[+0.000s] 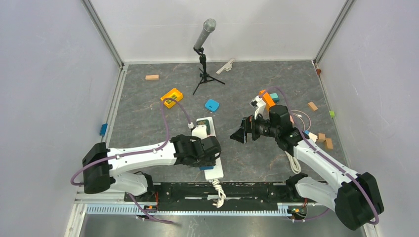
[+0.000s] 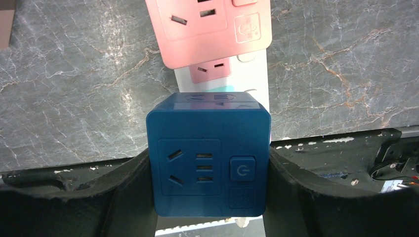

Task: Insert the plug
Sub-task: Insert the plug into the socket.

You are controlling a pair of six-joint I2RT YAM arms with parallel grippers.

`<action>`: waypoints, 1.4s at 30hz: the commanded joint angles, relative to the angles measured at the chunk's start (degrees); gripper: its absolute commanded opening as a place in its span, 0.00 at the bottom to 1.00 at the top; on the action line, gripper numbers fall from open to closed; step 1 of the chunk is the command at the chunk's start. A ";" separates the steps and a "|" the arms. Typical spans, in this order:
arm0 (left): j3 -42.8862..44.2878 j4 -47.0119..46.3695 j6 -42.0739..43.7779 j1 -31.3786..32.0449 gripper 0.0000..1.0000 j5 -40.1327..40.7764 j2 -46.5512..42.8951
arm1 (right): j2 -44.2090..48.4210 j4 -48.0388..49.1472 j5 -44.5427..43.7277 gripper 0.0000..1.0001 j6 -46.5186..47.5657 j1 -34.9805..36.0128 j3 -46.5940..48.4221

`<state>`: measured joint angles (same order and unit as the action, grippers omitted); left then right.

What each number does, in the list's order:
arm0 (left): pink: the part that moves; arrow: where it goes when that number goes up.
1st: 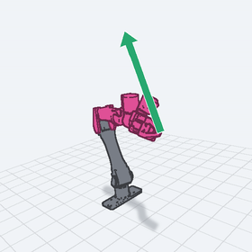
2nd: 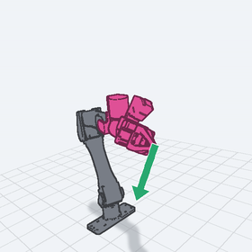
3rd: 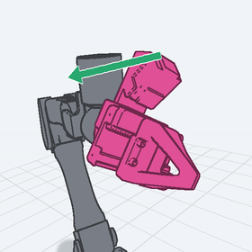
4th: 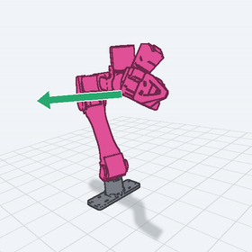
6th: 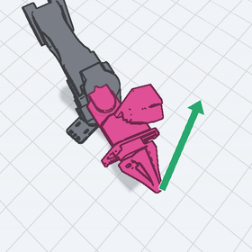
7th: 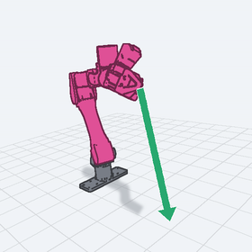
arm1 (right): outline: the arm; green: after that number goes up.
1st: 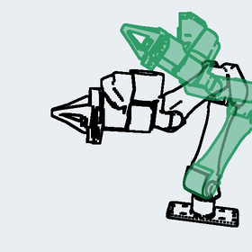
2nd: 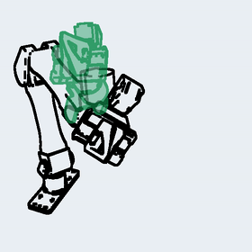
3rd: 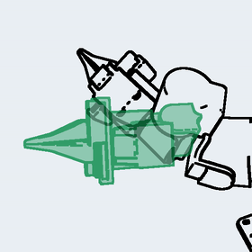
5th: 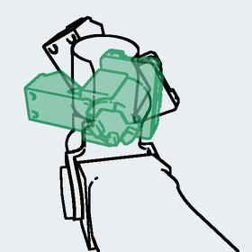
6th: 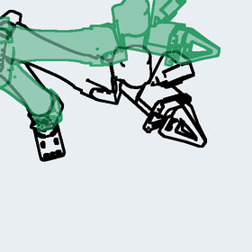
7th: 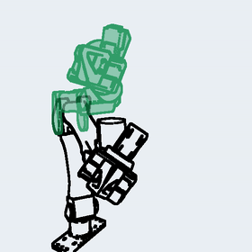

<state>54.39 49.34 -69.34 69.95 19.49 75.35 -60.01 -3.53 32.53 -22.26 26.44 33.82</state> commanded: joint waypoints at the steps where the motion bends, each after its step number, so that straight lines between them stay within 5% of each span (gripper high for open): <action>1: 2.84 -1.70 -4.01 0.45 0.02 2.23 0.93 | 1.01 1.78 0.89 0.98 0.03 -0.51 -0.22; 25: 7.60 3.53 -4.72 0.13 0.02 0.20 9.55 | 0.81 2.08 1.50 0.98 0.24 -1.05 -1.47; 42: 1.60 0.84 -8.52 -0.16 0.02 3.02 2.21 | 0.92 2.56 2.01 0.98 0.25 -1.41 -2.10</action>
<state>56.75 51.64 -74.35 69.87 19.53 80.51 -59.94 -3.49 33.85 -22.24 25.36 31.99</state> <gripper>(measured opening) 0.687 0.979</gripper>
